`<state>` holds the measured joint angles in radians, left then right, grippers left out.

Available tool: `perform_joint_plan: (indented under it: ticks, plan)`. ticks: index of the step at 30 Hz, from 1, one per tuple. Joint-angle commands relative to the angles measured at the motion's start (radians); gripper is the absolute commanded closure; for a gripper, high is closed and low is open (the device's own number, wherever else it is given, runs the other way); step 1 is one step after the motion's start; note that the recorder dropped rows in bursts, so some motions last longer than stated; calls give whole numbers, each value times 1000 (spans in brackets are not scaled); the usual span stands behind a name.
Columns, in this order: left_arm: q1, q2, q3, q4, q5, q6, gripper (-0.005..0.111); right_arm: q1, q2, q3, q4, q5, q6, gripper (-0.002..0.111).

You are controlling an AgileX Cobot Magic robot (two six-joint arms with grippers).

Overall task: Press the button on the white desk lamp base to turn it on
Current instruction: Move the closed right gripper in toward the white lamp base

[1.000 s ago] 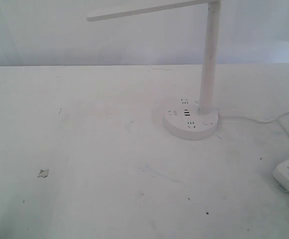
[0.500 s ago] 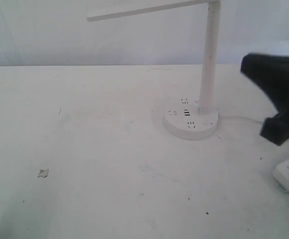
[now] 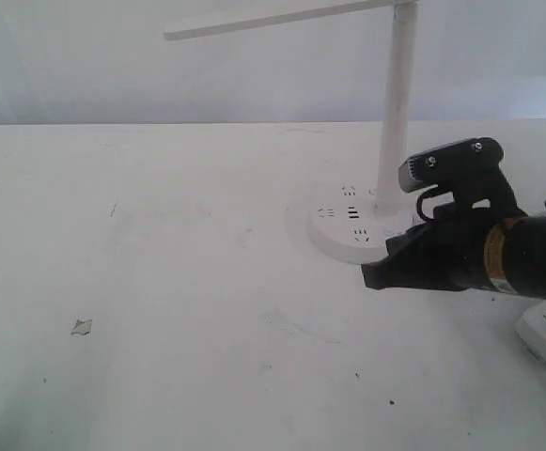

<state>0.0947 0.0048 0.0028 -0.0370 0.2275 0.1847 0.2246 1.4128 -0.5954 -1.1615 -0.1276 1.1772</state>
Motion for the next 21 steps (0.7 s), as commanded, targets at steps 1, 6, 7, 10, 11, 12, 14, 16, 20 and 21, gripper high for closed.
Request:
perform_joint_plan:
  ticks: [1, 6, 7, 10, 11, 12, 14, 16, 20, 21]
  plan:
    - [2, -5, -3, -5, -2, -1, 106, 6, 84, -99, 39, 18, 6, 108]
    - [2, -5, -3, -5, -2, -1, 106, 6, 180, -192, 47, 120, 39, 108]
    - [2, -5, -3, -5, -2, -1, 106, 6, 192, -201, 47, 144, 40, 108]
    - [2, -5, -3, -5, -2, -1, 106, 6, 222, -210, 47, 196, 40, 108]
    - [2, -5, -3, -5, -2, -1, 106, 6, 228, -210, 47, 203, 40, 108]
    - [2, -5, -3, -5, -2, -1, 106, 6, 237, -210, 47, 207, 40, 108]
    - [2, -5, -3, -5, -2, -1, 106, 6, 249, -212, 47, 207, 40, 108]
    - [2, -5, -3, -5, -2, -1, 106, 6, 262, -217, 43, 191, 39, 108]
    - [2, -5, -3, -5, -2, -1, 106, 6, 293, -253, 43, 198, 38, 108]
    - [2, -5, -3, -5, -2, -1, 106, 6, 300, -262, 43, 200, 38, 108]
